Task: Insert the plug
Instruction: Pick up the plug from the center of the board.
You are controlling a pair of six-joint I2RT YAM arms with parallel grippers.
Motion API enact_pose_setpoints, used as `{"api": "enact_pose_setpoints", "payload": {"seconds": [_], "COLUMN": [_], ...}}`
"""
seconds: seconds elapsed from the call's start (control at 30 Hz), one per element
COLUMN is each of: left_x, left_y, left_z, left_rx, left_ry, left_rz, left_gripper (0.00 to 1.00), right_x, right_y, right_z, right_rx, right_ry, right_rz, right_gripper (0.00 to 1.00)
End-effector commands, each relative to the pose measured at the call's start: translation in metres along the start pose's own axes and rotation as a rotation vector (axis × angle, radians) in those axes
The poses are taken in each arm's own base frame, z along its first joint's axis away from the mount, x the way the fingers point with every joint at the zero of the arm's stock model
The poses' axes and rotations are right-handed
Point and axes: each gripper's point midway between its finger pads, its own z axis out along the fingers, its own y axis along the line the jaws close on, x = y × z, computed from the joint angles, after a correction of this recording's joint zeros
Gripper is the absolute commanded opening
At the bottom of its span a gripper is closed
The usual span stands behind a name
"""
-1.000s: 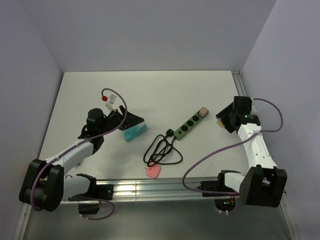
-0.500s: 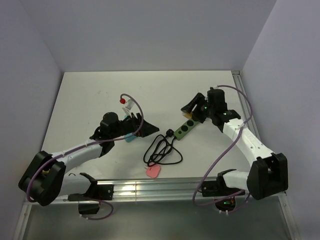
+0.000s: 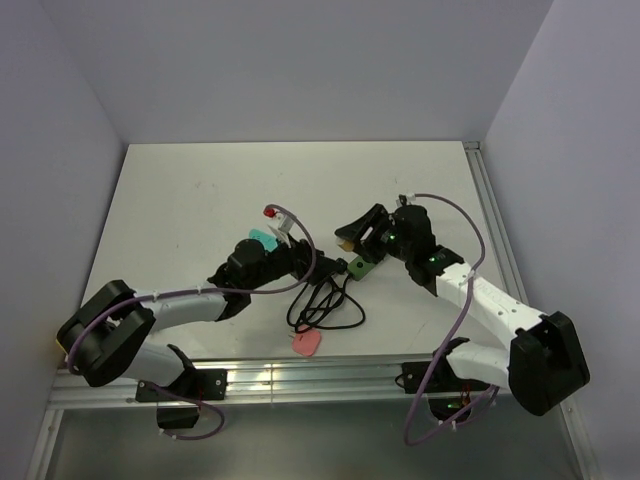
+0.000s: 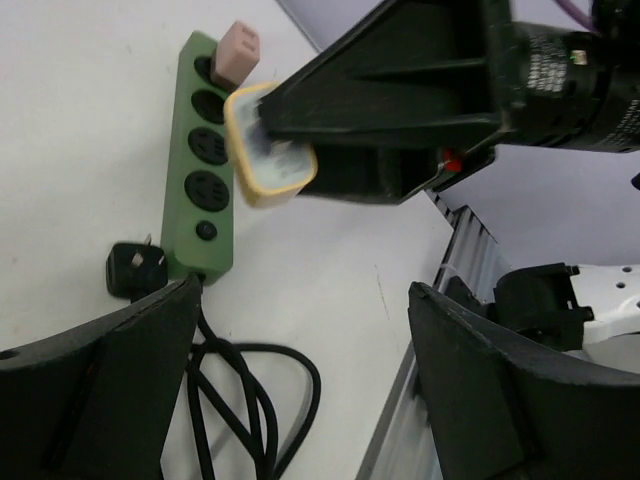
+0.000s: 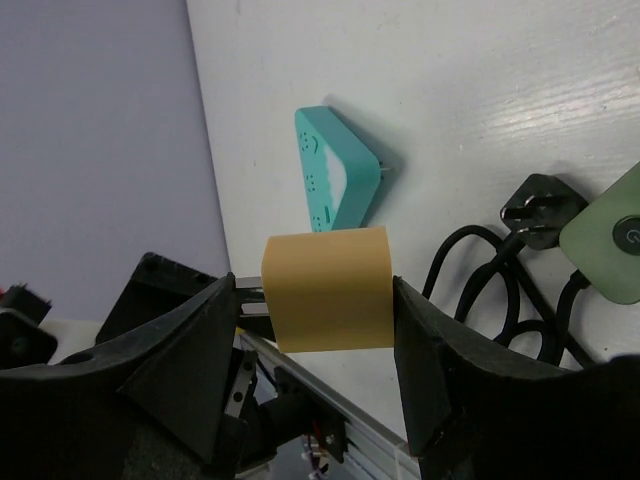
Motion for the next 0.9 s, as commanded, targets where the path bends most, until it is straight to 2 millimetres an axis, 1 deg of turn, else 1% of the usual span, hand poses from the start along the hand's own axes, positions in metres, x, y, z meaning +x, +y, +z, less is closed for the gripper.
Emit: {"api": "enact_pose_setpoints", "payload": {"seconds": [0.0, 0.03, 0.07, 0.13, 0.17, 0.2, 0.27, 0.3, 0.37, 0.43, 0.57, 0.63, 0.67, 0.73, 0.77, 0.8, 0.87], "left_x": [-0.037, -0.038, -0.038, -0.035, -0.031, -0.031, -0.024, -0.027, -0.025, -0.025, -0.028, -0.029, -0.033, -0.032, -0.030, -0.031, -0.027], "left_y": [-0.019, -0.020, -0.022, -0.022, -0.018, -0.018, -0.020, -0.018, -0.015, -0.016, -0.009, -0.006, -0.010, -0.012, -0.010, -0.012, -0.012], "left_z": [0.002, 0.000, -0.001, 0.001, 0.004, 0.006, 0.008, 0.009, 0.010, 0.010, 0.009, 0.005, 0.002, 0.001, 0.002, 0.005, 0.009], "left_rx": [0.016, 0.012, -0.003, -0.013, -0.030, -0.033, -0.025, -0.048, -0.068, -0.071, -0.110, -0.121, -0.111, -0.102, -0.107, -0.100, -0.094], "left_ry": [-0.195, -0.219, -0.249, -0.252, -0.242, -0.247, -0.236, -0.250, -0.252, -0.259, -0.279, -0.294, -0.311, -0.309, -0.294, -0.292, -0.270], "left_rz": [0.156, 0.176, 0.192, 0.210, 0.215, 0.224, 0.235, 0.238, 0.250, 0.255, 0.253, 0.256, 0.260, 0.266, 0.267, 0.272, 0.275], "left_gripper": [0.88, 0.88, 0.88, 0.88, 0.87, 0.87, 0.87, 0.86, 0.86, 0.84, 0.82, 0.81, 0.80, 0.77, 0.76, 0.71, 0.68], "right_x": [-0.007, 0.002, 0.006, 0.014, 0.016, 0.016, 0.019, 0.021, 0.027, 0.029, 0.034, 0.039, 0.040, 0.044, 0.045, 0.046, 0.049], "right_y": [0.031, 0.033, 0.036, 0.038, 0.039, 0.041, 0.042, 0.042, 0.041, 0.040, 0.039, 0.041, 0.041, 0.042, 0.044, 0.045, 0.047], "right_z": [-0.008, -0.007, -0.008, -0.010, -0.011, -0.014, -0.015, -0.015, -0.015, -0.014, -0.013, -0.013, -0.013, -0.013, -0.013, -0.013, -0.012], "right_rx": [-0.102, -0.107, -0.124, -0.147, -0.156, -0.166, -0.167, -0.171, -0.176, -0.177, -0.172, -0.180, -0.181, -0.183, -0.188, -0.189, -0.194], "right_ry": [-0.075, -0.057, -0.052, -0.035, -0.035, -0.038, -0.034, -0.029, -0.009, 0.000, 0.019, 0.031, 0.034, 0.040, 0.045, 0.046, 0.058], "right_rz": [0.039, 0.053, 0.055, 0.083, 0.084, 0.086, 0.084, 0.087, 0.097, 0.107, 0.112, 0.113, 0.114, 0.114, 0.113, 0.112, 0.109], "right_gripper": [0.41, 0.41, 0.41, 0.41, 0.41, 0.41, 0.41, 0.41, 0.41, 0.41, 0.41, 0.41, 0.41, 0.41, 0.41, 0.41, 0.41]}}
